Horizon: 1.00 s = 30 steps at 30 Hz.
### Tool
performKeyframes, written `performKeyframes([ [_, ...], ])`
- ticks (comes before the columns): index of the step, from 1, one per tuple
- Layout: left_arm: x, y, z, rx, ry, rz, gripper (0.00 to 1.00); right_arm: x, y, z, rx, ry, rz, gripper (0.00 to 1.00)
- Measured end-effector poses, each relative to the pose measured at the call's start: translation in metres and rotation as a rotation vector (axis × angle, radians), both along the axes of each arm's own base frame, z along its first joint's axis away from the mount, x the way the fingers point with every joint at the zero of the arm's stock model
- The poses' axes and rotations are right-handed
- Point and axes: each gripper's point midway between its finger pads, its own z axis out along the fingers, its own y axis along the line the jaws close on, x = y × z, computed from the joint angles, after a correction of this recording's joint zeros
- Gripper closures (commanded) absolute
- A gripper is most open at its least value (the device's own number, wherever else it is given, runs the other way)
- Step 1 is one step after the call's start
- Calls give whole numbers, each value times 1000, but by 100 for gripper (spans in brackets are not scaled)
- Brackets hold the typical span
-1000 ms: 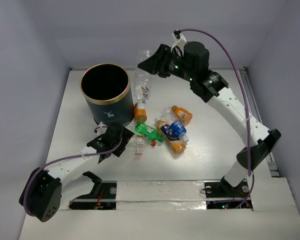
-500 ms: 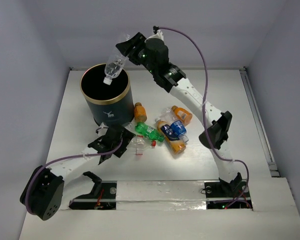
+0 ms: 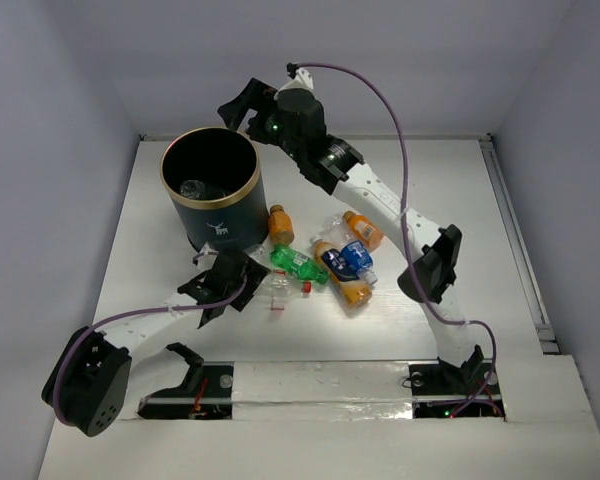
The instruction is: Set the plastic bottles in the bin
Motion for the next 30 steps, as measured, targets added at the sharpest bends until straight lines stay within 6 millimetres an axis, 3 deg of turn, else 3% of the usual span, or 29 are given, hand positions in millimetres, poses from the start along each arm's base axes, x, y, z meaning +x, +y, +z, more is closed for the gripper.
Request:
performKeyframes([
  [5,2,3,0,12,-7,11,33,-23,-27,18,-38,-30,7,9],
  [7,2,3,0,13,-9,17,48,-41,-44,31,-46,-50,17,9],
  [13,3,4,0,21,-15,18,68,-100,-100,59,-59,-127,56,12],
  [17,-3,9,4,47,-16,-8,72,-139,-140,50,-105,-144,75,26],
  [19,-6,10,13,62,-23,-32,72,-155,-155,35,-137,-135,86,33],
  [21,-5,7,34,65,-54,-61,72,-171,-171,16,-178,-116,98,35],
  [23,-1,-3,70,52,-120,-103,72,-184,-184,-10,-225,-83,109,36],
  [28,18,-17,192,26,-338,-166,72,-216,-219,-66,-316,8,130,39],
  [30,26,-17,241,44,-424,-176,72,-227,-229,-80,-332,29,139,40],
])
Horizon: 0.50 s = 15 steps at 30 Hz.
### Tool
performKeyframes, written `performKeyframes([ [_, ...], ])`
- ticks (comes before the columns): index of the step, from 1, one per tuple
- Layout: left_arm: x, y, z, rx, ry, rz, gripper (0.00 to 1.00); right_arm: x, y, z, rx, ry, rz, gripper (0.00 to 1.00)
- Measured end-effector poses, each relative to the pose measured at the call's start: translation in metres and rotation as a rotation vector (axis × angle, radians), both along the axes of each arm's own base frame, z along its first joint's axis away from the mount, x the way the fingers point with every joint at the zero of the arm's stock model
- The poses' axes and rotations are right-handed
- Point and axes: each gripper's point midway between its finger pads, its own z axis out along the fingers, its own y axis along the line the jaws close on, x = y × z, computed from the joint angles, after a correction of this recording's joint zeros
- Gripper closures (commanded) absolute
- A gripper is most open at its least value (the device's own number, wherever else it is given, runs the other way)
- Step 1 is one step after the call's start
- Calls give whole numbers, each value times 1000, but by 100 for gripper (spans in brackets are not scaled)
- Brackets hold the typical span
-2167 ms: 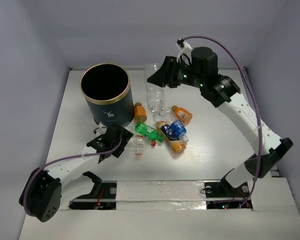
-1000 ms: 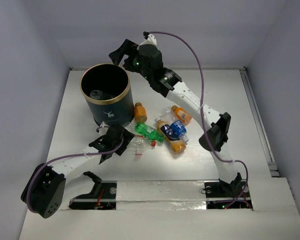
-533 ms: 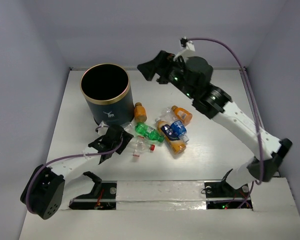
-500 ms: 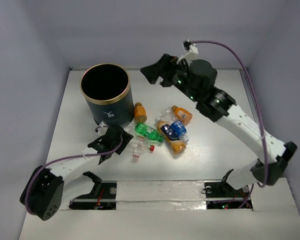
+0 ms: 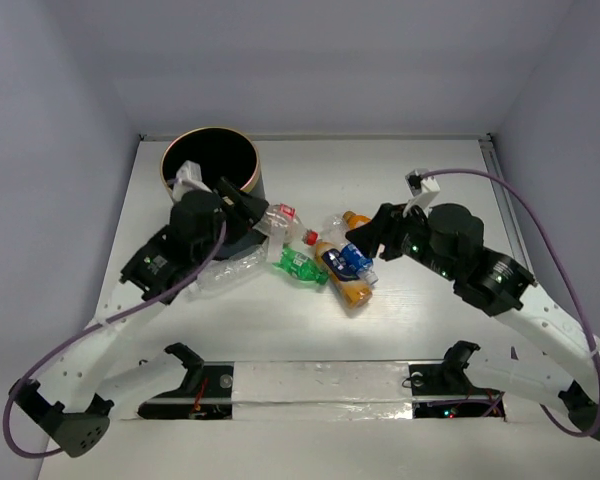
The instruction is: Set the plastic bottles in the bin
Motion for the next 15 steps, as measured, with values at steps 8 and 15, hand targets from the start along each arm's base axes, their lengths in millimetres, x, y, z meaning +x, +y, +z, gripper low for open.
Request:
performKeyframes([
  [8,46,18,152,151,-254,69,72,-14,-22,-46,-61,80,-18,42],
  [15,101,76,212,365,-335,244,72,-14,-27,-71,-121,119,-26,41],
])
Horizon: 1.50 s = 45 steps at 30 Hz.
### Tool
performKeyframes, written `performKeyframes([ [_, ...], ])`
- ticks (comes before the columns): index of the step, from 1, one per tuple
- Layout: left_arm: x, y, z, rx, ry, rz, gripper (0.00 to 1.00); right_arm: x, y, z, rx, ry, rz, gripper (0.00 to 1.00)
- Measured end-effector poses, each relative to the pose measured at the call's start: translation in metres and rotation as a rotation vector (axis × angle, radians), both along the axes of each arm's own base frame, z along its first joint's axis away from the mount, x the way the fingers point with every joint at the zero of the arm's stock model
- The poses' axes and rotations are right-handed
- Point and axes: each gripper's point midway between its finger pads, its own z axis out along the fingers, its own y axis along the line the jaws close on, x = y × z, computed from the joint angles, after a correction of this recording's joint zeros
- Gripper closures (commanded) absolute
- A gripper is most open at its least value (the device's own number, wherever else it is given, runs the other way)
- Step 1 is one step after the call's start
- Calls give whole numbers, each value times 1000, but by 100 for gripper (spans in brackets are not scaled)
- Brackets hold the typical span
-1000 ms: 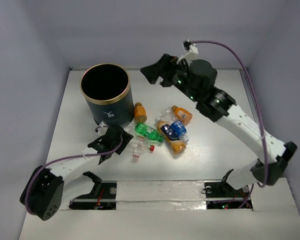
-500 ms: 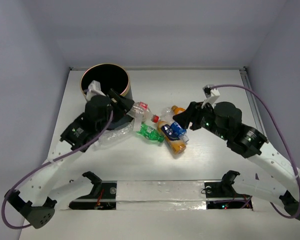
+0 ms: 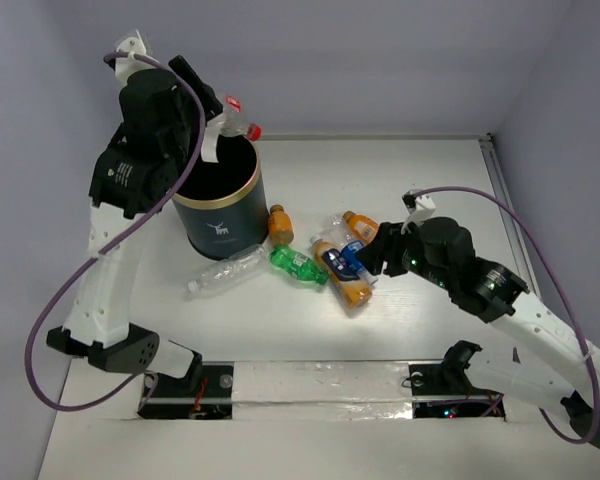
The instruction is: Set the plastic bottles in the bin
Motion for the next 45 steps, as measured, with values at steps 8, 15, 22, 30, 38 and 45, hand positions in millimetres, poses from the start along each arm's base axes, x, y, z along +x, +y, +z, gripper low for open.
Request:
performKeyframes([
  [8,32,34,-69,294,193,143,70,19,8,-42,-136,71,6,41],
  [15,49,40,-133,456,350,155,43,39,25,-84,-281,155,49,39],
  [22,49,38,-129,469,329,130,16,65,50,-98,-349,176,91,29],
  [30,2,33,-137,422,308,1,19,77,58,-140,-439,251,117,22],
  [38,-60,-6,-126,328,219,-173,29,94,64,-159,-494,274,127,20],
  [45,-117,-91,-193,203,349,-424,37,101,63,-182,-544,309,135,20],
])
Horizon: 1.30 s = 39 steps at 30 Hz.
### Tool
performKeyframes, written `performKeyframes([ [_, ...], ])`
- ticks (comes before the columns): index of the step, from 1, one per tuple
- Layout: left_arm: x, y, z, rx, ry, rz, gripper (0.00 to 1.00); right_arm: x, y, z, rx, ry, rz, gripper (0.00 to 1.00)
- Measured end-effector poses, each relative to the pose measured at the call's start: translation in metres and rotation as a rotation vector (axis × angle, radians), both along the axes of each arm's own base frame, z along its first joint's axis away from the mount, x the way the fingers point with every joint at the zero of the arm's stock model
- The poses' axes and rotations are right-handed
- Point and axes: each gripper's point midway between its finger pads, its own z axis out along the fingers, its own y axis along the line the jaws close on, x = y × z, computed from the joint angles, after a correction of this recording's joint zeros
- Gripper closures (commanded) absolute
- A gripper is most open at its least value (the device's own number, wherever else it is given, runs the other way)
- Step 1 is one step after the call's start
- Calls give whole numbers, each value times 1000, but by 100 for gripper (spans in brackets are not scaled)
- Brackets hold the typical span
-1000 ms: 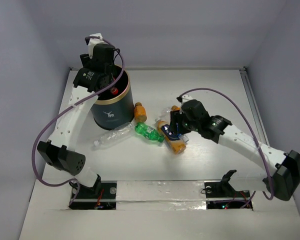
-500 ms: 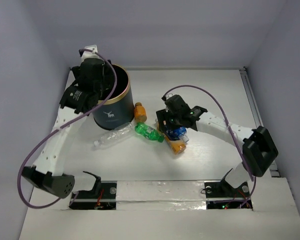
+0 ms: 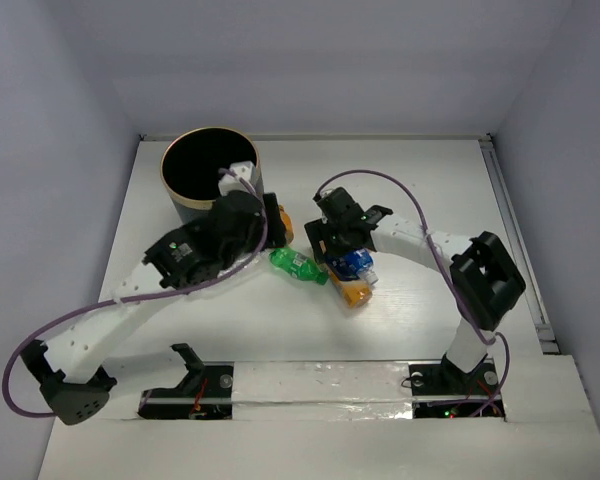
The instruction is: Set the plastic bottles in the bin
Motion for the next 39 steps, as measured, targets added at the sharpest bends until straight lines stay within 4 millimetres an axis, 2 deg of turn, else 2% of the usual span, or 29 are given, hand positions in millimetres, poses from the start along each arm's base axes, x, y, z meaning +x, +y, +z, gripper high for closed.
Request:
performKeyframes([
  [3,-28,-24,-55,-30,141,-40,42,0,-2,-11,-23,17,2,20],
  [5,-44,-32,-86,-52,220,-43,44,0,-2,-16,-34,25,2,20],
  [6,-52,-34,-100,-65,259,-36,44,0,-3,-18,-38,27,4,20],
  [8,-62,-35,-119,-106,307,-11,37,-1,-3,-21,-45,32,6,20],
  [11,-70,-34,-135,-184,351,32,21,1,-2,-27,-55,42,6,21],
  [12,-70,-36,-137,-216,357,43,18,1,-2,-29,-58,45,6,23],
  [13,-71,-37,-140,-241,364,54,13,1,-2,-32,-62,50,6,30],
  [17,-72,-45,-154,-323,398,88,6,2,-1,-33,-62,52,6,45],
  [22,-72,-53,-174,-376,443,122,4,1,0,-21,-42,40,1,46],
  [24,-70,-55,-180,-397,456,140,4,1,0,-3,-15,13,-3,46],
  [31,-49,-51,-189,-477,442,240,4,-4,-10,102,135,-174,-35,46],
  [36,-29,-51,-194,-506,417,299,4,-5,-23,158,174,-265,-74,47],
  [39,-21,-52,-207,-485,420,330,4,-1,-22,200,215,-320,-83,47],
])
